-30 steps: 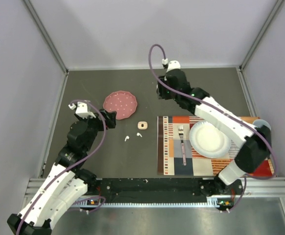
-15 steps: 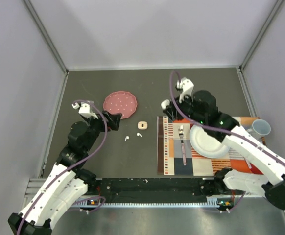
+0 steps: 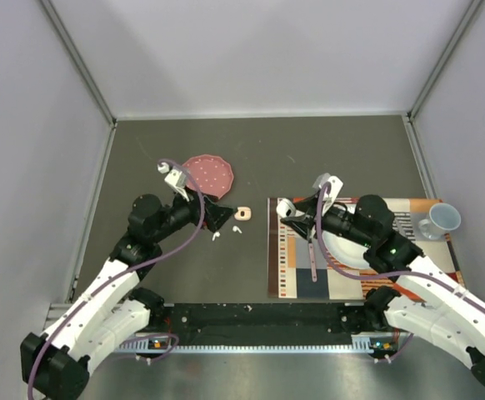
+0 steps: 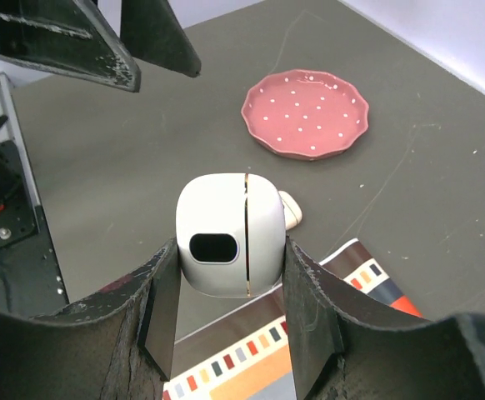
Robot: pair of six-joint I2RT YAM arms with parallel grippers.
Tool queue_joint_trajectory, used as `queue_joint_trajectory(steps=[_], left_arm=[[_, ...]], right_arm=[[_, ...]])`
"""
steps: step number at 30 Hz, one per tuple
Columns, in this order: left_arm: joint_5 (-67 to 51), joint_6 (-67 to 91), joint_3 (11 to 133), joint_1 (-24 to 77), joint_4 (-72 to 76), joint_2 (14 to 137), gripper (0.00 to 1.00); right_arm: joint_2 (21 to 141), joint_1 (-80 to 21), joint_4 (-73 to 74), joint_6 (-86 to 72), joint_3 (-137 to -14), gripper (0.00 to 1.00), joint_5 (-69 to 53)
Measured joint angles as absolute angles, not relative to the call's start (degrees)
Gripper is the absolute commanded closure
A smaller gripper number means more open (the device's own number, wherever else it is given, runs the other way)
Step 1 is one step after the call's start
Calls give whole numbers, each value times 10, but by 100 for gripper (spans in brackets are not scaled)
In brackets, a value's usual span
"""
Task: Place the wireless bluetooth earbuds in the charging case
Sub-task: Pass from the right arm to the left
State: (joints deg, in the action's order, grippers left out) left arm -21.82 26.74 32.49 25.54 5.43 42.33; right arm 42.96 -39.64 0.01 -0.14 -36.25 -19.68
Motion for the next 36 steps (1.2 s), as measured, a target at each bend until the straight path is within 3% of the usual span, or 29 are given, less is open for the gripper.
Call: queue_joint_trajectory(steps=[11,20,36], left_arm=[[-406,297,356,255,111,502,2],[-431,279,392,265,79,551,4],[-415,258,436,329,60,623,10]], right_arm=[[414,-469,-4,114,-319,89,-141],[475,-544,-22,210,-319,91,-25],[483,-550,-78,234,-319,92,-5]])
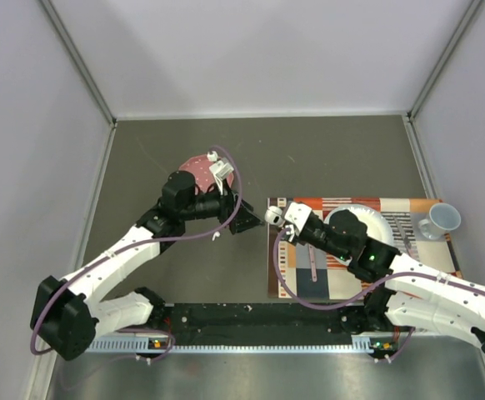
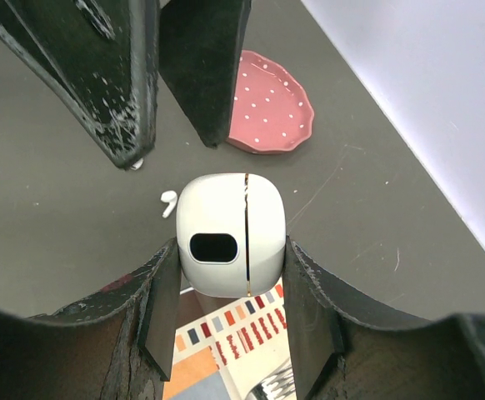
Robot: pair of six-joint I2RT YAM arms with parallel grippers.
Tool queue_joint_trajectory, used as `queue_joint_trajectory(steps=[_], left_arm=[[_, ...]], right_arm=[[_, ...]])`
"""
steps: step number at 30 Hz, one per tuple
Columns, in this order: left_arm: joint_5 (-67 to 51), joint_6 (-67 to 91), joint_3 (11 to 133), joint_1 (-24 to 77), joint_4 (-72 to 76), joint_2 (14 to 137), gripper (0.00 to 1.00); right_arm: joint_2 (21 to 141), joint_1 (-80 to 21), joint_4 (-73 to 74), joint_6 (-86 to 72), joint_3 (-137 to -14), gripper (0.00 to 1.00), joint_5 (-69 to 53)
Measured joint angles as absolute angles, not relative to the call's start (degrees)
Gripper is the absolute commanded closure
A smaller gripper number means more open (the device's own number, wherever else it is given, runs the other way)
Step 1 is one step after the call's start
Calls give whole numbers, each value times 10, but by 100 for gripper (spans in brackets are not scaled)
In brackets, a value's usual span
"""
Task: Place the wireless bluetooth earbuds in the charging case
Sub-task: Pass from the right arm to the left
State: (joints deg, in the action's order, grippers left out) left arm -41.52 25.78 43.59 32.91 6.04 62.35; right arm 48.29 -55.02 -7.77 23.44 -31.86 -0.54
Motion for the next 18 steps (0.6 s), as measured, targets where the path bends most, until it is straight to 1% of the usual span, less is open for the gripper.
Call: queue_joint_trajectory(steps=[2,6,10,15,16,18], left_arm=[[-411,262,437,336,66,635,10],[-408,276,437,347,85,657,17],[-408,289,439,355,107,681,19],[-397,307,439,364,136,696,24],[-396,309,439,366,141,697,27],[-395,315,439,367,151,698,30]], right_arm=[[484,-550,-78,234,-319,92,-6],[484,-553,-81,234,-319,93,-5],[484,-554,-88,234,-319,93,-6],[484,-554,-98,233,-319,95,-7],[484,-554,-100,232,-319,95,-7],[484,-554,-103,230,-319,96,-7]])
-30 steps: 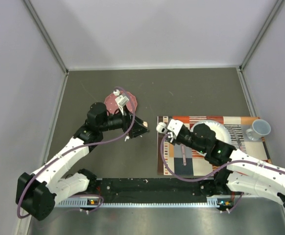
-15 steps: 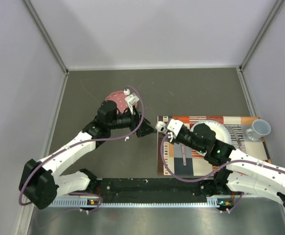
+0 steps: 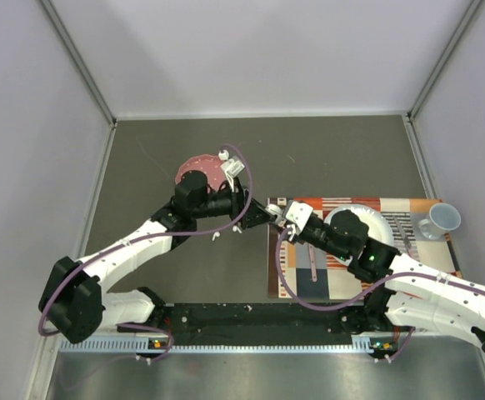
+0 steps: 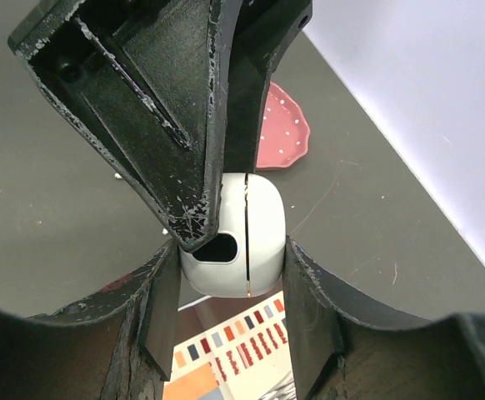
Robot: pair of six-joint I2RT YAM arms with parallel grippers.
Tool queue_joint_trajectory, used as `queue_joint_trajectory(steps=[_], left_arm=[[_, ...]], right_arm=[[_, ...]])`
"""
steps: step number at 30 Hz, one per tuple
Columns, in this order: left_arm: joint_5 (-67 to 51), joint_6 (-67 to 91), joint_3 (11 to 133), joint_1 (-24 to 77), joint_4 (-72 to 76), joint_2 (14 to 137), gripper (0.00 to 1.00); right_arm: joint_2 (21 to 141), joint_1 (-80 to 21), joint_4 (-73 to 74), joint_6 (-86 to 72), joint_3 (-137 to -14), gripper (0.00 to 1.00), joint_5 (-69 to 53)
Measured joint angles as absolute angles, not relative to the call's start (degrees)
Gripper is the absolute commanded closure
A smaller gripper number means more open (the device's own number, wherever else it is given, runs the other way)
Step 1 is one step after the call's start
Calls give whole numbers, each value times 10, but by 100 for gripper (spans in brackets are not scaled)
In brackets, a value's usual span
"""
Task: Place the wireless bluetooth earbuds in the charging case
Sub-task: Pass from the right arm to the left
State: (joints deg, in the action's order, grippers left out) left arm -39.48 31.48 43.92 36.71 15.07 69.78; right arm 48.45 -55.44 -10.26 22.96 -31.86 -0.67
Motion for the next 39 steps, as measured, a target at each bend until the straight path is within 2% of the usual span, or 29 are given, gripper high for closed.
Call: queue_joint_trajectory(steps=[1,5,11,14,18,22,25,26,27,28,29,31,32,34,35,39], left_arm=[[-394,317,439,368,156,698,35],[-395,321,439,372,168,703,43],[-399,313,447,379,158,714,47],[-400,308,450,380,152,714,52],[-404,305,451,380,152,714,63],[-409,304,452,382,150,714,81],[-410,305,453,382,149,716,88],[-411,305,454,382,149,717,96],[-412,305,455,382,149,718,99],[-412,305,456,382,149,719,100],[-412,305,458,382,148,719,100],[-412,303,459,382,148,719,100],[-411,303,459,382,148,719,100],[-409,301,459,382,148,719,100],[-406,298,459,382,147,719,100],[-341,279,448,383,138,700,100]], right_arm=[[484,-554,-103,229,-319,96,-7],[484,-554,-110,227,-319,96,-7],[484,-555,-114,227,-315,96,-5],[484,-555,-115,227,-315,96,-4],[484,-555,-116,227,-313,96,-3],[484,-555,-117,228,-309,94,0],[484,-555,-120,229,-307,84,0],[484,-555,-120,229,-307,79,0],[484,-554,-120,229,-307,75,2],[484,-554,-120,229,-307,71,4],[484,-554,-121,229,-307,61,4],[484,-554,-125,228,-307,54,6],[484,-554,-129,227,-304,40,7],[481,-555,-137,219,-299,24,11],[479,-555,-142,212,-297,7,14],[465,-555,-160,179,-297,4,19]])
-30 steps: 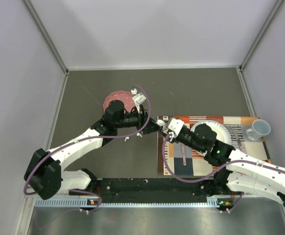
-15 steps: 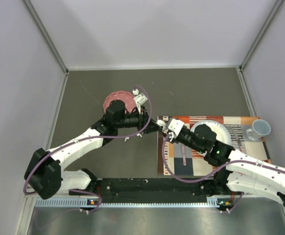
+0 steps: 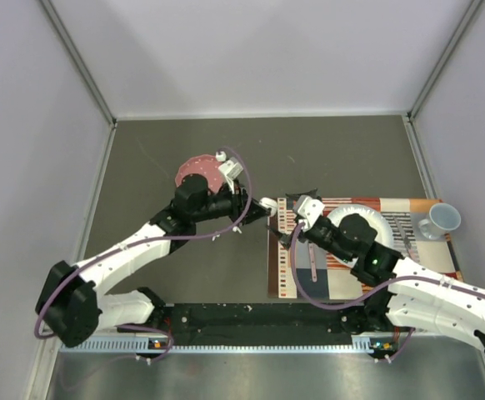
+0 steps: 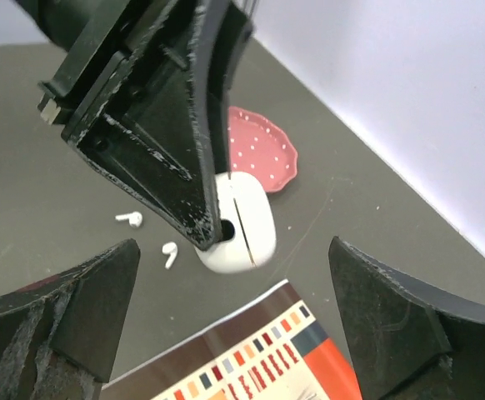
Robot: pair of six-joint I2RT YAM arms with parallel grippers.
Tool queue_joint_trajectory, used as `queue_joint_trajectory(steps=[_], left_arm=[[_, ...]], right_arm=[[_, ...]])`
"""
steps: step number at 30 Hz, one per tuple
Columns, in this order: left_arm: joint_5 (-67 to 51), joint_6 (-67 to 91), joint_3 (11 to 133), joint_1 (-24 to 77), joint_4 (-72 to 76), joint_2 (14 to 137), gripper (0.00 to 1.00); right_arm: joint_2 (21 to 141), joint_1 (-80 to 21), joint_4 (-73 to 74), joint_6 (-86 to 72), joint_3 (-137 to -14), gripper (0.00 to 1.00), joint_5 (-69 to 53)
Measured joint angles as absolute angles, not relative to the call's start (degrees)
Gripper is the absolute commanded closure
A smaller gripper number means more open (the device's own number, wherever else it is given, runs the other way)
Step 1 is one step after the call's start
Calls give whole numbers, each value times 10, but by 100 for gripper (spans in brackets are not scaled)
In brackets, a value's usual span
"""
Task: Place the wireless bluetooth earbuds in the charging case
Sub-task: Pass from the right arm to the left, then pass from the left arm to the right
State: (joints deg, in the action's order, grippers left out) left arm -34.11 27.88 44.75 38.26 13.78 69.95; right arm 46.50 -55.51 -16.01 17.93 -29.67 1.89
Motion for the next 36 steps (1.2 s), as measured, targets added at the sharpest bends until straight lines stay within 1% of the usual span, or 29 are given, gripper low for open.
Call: queue_joint_trajectory(steps=[2,6,9,11,14,17,19,24,26,31,36], left_arm=[[-300,267,422,383,143,667,100],[-213,240,355,383,166,564,100],[-158,221,310,382,201,495,100],[-135,208,281,382,232,459,100],[-112,187,235,382,281,412,100],[-109,163,195,382,333,382,100],[-112,149,175,382,364,372,100],[-135,122,142,382,447,362,100],[-142,115,129,382,478,357,100],[-147,89,119,382,511,350,100],[-152,72,119,382,512,353,100]], right_arm=[[456,-555,-170,163,-297,1,18],[437,-555,-185,102,-297,1,25],[429,-555,-189,32,-314,1,62],[434,-548,-174,-20,-342,1,86],[465,-521,-128,-128,-423,1,109],[520,-462,-82,-263,-517,1,83],[547,-440,-72,-345,-544,1,55],[599,-436,-70,-515,-545,4,-21],[622,-436,-65,-577,-545,8,-41],[656,-436,-59,-692,-545,7,-82],[662,-437,-60,-748,-544,5,-117]])
